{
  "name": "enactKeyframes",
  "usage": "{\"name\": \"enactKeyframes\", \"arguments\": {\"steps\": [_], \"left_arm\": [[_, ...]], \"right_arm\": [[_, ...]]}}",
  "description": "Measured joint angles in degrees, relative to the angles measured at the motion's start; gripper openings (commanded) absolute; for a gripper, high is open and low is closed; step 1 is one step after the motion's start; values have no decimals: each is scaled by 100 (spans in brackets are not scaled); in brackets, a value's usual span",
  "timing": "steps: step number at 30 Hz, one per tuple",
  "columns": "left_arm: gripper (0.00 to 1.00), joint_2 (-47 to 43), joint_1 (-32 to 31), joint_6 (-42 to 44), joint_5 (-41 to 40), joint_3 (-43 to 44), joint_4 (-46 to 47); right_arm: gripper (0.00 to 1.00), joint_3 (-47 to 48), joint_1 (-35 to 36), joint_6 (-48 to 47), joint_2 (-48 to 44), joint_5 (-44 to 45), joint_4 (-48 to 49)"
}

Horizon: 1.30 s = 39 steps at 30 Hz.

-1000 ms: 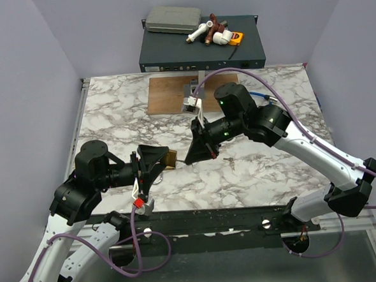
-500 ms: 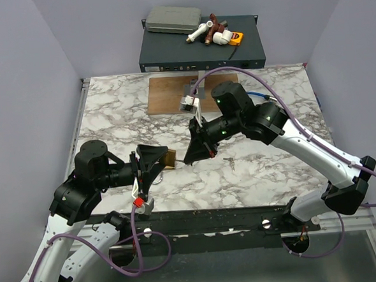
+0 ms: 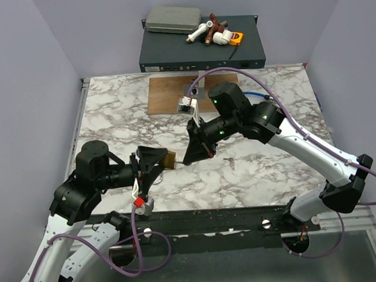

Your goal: Unlock with the key

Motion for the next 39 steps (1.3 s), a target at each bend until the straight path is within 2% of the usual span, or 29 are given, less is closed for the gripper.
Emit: {"name": "enactKeyframes", "arguments": {"steps": [16, 25, 39], "left_arm": [[0, 0, 0, -824, -208, -2, 343], [0, 33, -26, -763, -343, 0, 291], [0, 0, -466, -710, -632, -24, 76]], "right_arm": [[1, -243, 9, 254, -210, 280, 428], [1, -393, 9, 494, -264, 343, 695], [1, -660, 92, 680, -308, 356, 1449]]}}
